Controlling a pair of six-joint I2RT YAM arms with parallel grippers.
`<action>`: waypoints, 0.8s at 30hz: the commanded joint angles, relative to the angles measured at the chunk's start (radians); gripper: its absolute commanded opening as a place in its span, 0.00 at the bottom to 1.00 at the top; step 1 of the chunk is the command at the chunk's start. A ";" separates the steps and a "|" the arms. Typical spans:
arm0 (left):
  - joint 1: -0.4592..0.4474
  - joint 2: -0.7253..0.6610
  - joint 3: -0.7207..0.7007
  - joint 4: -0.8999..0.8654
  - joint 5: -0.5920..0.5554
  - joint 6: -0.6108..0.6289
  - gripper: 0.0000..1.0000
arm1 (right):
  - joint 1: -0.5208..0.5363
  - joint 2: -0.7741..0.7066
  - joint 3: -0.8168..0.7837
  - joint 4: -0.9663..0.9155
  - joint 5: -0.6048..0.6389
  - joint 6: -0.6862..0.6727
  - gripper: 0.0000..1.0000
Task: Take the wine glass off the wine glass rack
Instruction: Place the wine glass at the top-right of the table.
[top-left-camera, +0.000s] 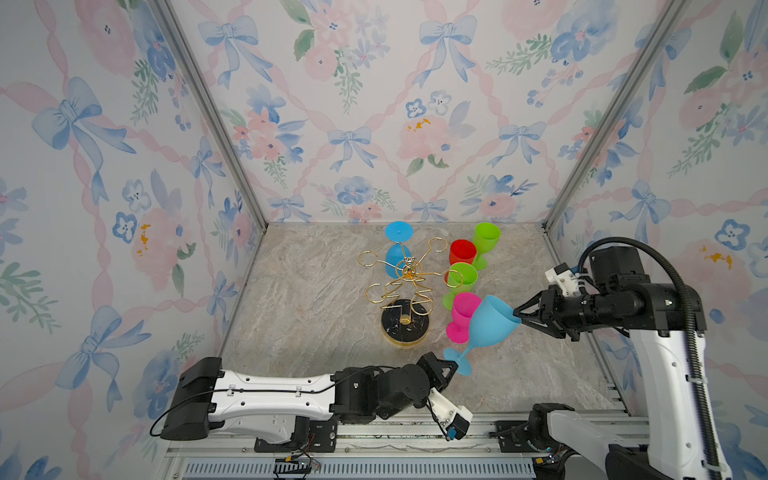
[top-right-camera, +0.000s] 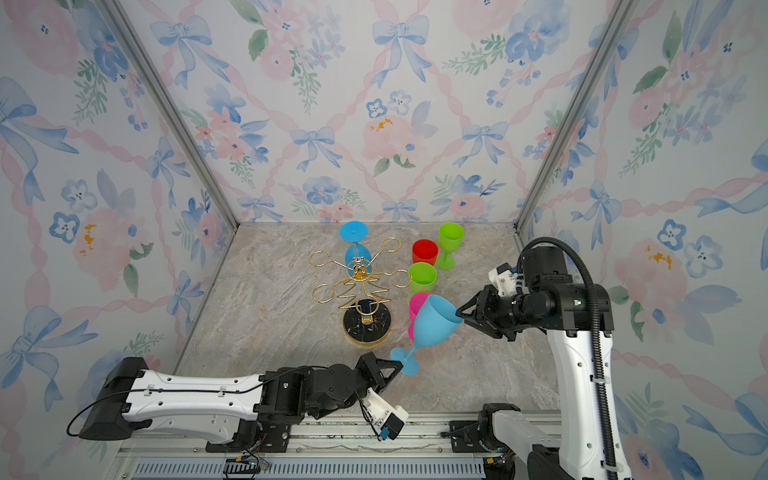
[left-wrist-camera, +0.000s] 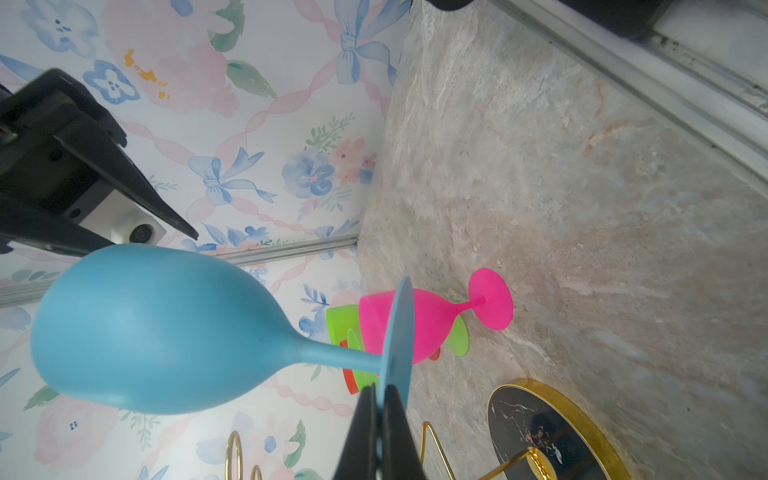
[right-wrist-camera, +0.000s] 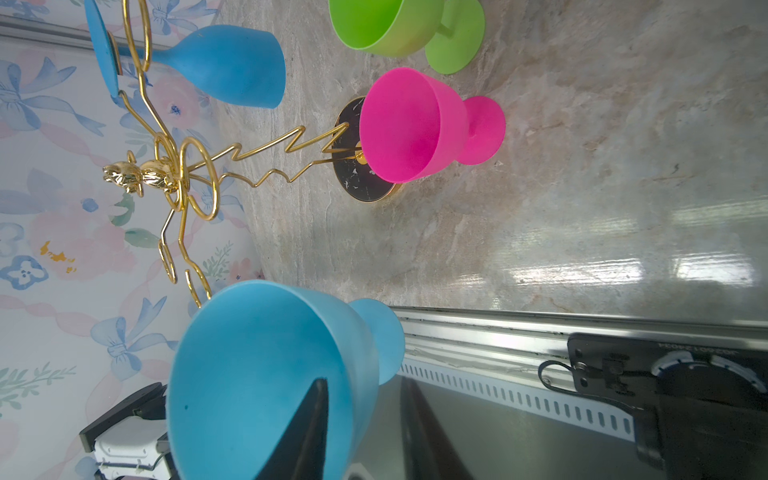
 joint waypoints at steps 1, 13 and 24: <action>-0.006 0.011 -0.019 0.052 -0.029 0.053 0.00 | 0.016 -0.006 -0.017 -0.020 -0.023 -0.002 0.30; -0.007 0.018 -0.064 0.168 -0.071 0.194 0.00 | 0.033 -0.007 -0.065 -0.037 -0.032 -0.007 0.16; -0.007 0.004 -0.106 0.224 -0.085 0.264 0.00 | 0.045 0.005 -0.066 -0.057 -0.030 -0.024 0.05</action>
